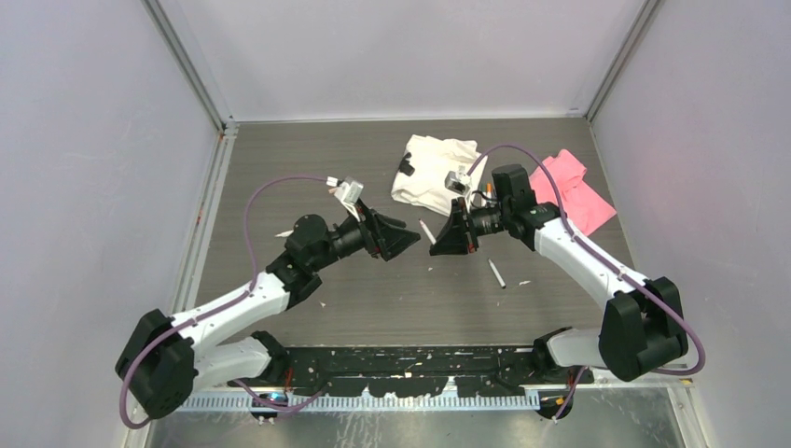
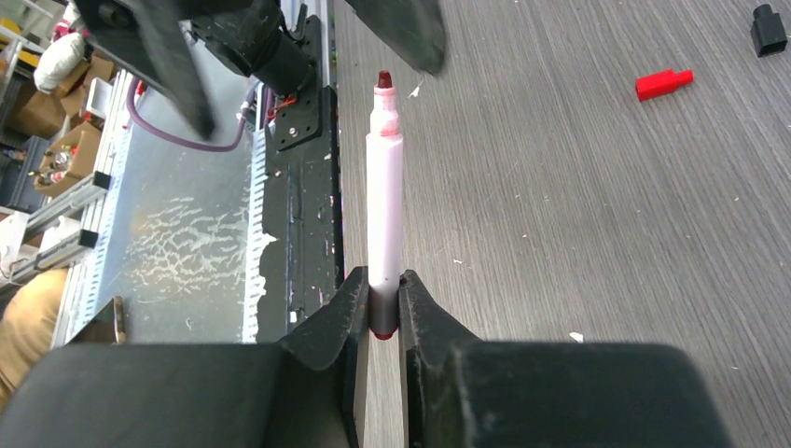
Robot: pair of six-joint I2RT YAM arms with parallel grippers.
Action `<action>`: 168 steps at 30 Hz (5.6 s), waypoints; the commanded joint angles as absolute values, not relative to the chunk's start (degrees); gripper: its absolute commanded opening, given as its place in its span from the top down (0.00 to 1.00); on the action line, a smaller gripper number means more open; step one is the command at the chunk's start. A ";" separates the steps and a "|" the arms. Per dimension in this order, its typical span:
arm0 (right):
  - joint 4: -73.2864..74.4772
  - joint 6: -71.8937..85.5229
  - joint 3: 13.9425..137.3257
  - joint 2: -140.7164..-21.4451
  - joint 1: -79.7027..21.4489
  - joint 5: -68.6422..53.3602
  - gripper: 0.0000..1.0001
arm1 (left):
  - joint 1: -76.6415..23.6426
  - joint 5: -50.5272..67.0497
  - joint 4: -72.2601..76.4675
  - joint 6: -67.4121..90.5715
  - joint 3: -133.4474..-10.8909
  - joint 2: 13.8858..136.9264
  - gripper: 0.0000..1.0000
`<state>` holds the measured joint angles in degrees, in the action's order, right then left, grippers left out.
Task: Insert the pens into the pen caps
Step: Pick up the pen from the center of the board, then insert the pen cap onto the pen.
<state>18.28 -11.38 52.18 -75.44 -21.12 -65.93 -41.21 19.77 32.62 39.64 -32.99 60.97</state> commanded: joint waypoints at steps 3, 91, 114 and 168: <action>18.54 -13.36 54.40 -73.81 -20.90 -68.28 0.99 | -41.04 23.24 37.34 43.39 -36.99 68.42 0.40; 2.13 13.05 53.26 -78.95 -22.02 -60.14 0.99 | -40.40 -11.86 14.24 23.80 -24.33 48.39 0.34; 10.31 5.30 55.57 -79.03 -21.23 -59.45 0.99 | -30.23 -2.62 -4.31 17.40 -48.97 86.16 0.49; 40.16 -52.63 54.28 -70.77 -22.03 -51.83 0.99 | -35.13 35.80 -17.15 1.81 -54.68 89.59 0.99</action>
<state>31.03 -26.68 55.83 -76.79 -21.34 -54.87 -33.47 18.90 -18.46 7.14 -58.24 93.95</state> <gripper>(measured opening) 0.198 0.067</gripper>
